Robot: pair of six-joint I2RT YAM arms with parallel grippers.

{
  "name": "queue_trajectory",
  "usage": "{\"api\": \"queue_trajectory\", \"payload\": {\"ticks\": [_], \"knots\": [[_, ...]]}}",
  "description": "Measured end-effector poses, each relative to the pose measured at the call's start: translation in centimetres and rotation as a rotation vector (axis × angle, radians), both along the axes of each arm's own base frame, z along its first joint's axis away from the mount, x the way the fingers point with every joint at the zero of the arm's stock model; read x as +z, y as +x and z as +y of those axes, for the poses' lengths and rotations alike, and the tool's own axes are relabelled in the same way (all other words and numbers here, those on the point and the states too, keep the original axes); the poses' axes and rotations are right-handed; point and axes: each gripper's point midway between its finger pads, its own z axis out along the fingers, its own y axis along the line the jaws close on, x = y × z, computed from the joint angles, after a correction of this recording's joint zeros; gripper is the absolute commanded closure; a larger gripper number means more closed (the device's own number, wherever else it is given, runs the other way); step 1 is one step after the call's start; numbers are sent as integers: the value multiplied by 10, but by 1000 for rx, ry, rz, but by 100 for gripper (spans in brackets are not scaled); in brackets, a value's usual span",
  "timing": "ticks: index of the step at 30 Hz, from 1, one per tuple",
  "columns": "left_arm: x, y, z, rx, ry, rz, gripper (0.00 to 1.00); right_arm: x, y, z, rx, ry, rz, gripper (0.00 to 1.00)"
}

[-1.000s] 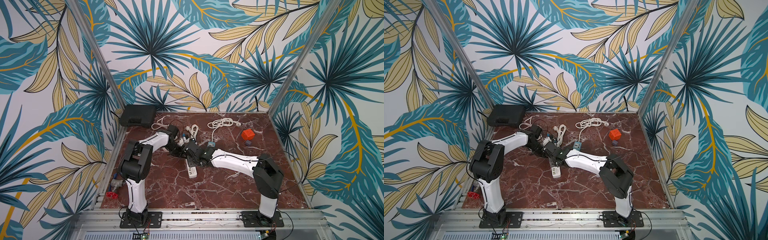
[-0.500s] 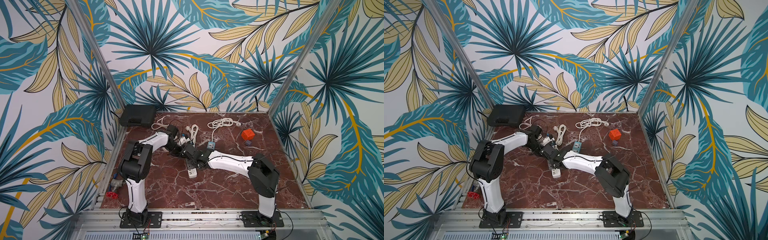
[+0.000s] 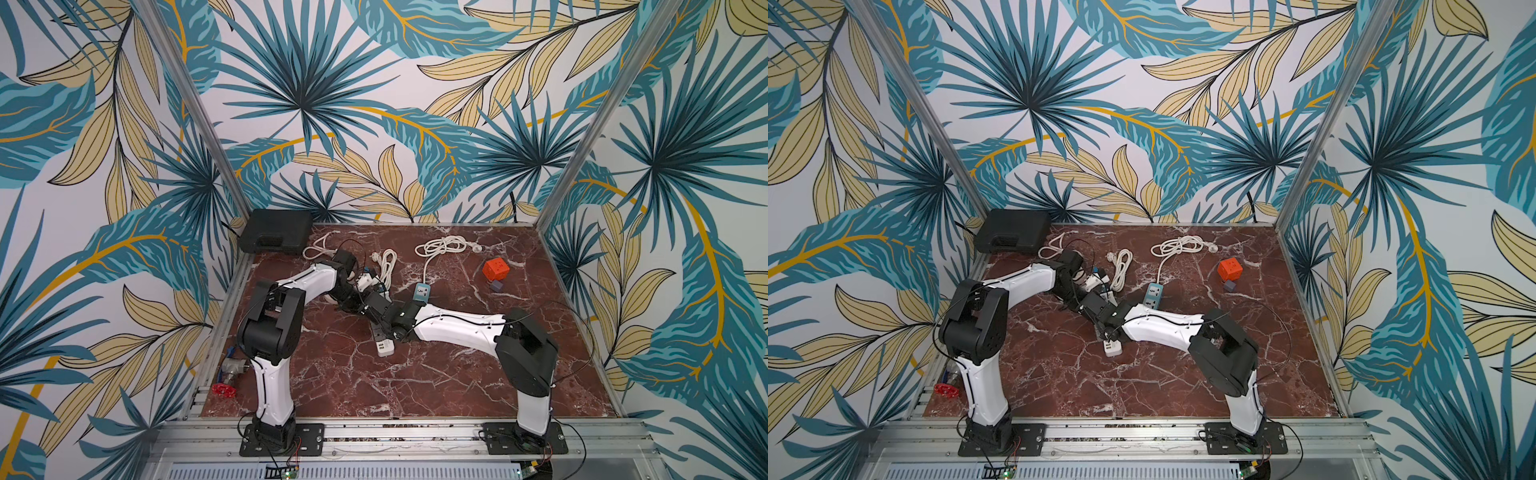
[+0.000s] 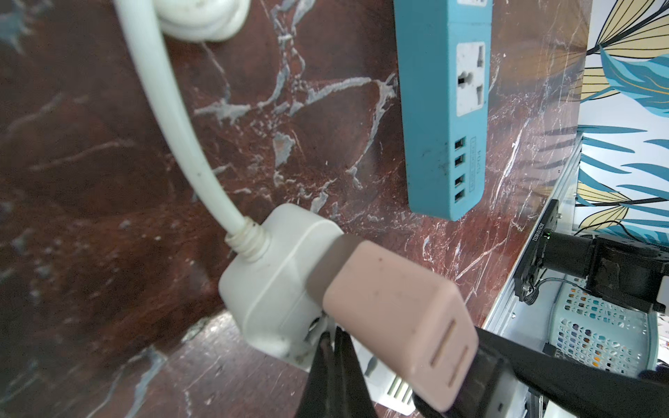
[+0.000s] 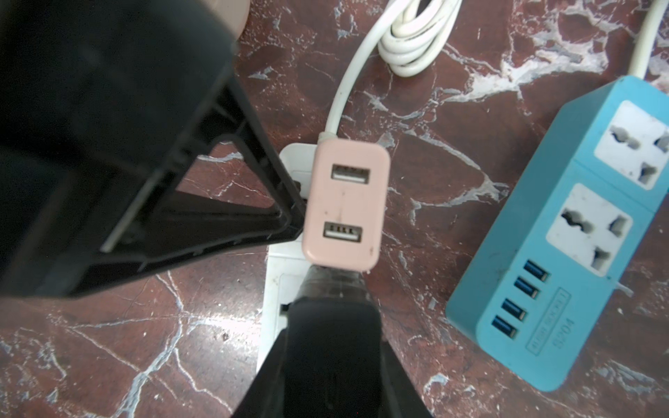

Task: Pull the plug off the socket
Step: Remove the plug from the socket.

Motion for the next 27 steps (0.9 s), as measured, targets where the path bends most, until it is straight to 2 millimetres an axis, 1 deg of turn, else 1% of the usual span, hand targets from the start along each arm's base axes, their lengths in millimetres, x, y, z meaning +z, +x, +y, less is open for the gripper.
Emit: {"api": "queue_trajectory", "payload": {"ticks": [13, 21, 27], "knots": [[0, 0, 0, -1, -3, 1, 100, 2, -1, -1, -1, -19, -20, 81], [1, -1, -1, -2, -12, 6, 100, 7, -2, -1, 0, -41, -20, 83], [0, -1, -1, -1, -7, 9, 100, 3, -7, 3, 17, -69, -42, 84]]}}
